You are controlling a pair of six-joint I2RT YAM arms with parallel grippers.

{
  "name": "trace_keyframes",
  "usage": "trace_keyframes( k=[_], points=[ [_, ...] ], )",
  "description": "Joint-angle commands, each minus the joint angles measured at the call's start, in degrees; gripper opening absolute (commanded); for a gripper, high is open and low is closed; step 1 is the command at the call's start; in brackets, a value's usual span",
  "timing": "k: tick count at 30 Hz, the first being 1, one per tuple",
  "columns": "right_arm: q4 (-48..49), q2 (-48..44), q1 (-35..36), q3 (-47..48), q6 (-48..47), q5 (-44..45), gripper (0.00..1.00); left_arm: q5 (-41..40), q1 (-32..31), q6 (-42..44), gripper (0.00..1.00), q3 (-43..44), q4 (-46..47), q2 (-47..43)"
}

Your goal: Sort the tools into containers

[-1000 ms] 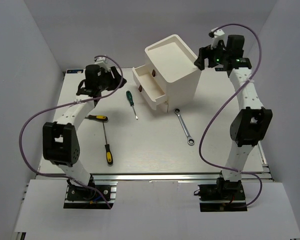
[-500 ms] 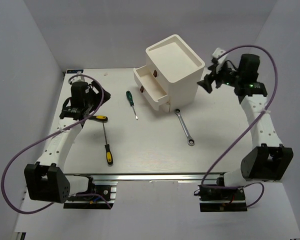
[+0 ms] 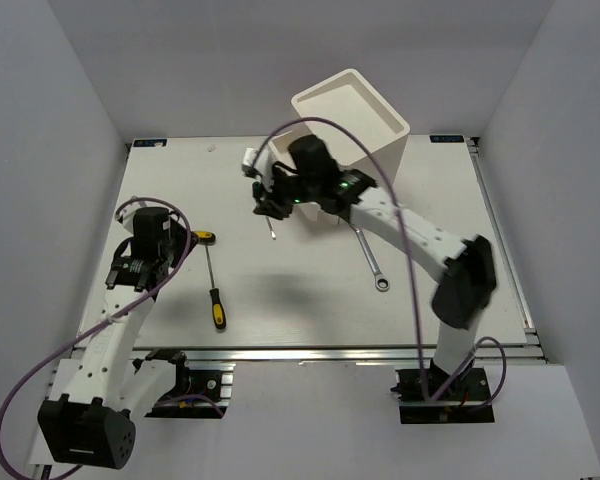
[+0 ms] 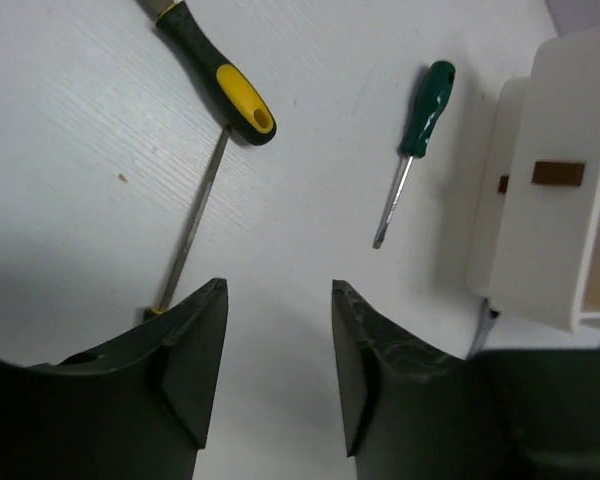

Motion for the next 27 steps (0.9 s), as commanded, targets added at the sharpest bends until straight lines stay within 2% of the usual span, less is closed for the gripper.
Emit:
trace_keyframes(
  k=[1,2,4,5,7,11,15,27],
  points=[
    [-5.2,11.17,1.94,12.2,13.96,14.78,0.39,-1.1,0.26,-4.8,0.59,-1.66,-4.28,-3.35],
    [-5.83,17.03,2.21,15.37,16.24,16.53,0.45,-0.84,0.26,-5.76,0.63,-2.54,-4.72,-4.48],
    [-7.41,22.51,2.21,24.13,21.69,20.4,0.5,-0.05,0.35,-6.47,0.67,-3.33,-5.69,-5.63],
    [-7.77,27.24,2.21,26.63,23.97,23.2,0.55,0.48,0.35,-6.82,0.67,-4.03,-5.96,-6.77],
    [-7.25,30.87,2.39,31.2,25.4,25.94,0.58,0.75,0.35,-6.91,0.68,-4.21,-7.18,-7.74],
    [-0.07,35.45,2.56,30.0,26.28,34.89,0.65,0.13,0.35,-6.04,0.68,-3.16,-9.91,-8.63],
    [3.39,38.53,2.21,30.25,26.28,38.25,0.66,0.13,0.35,-4.8,0.68,-2.63,-11.14,-8.45],
    [8.75,46.62,0.28,35.08,30.76,40.89,0.55,0.31,0.35,0.56,0.69,1.06,-12.11,-4.14]
  ],
)
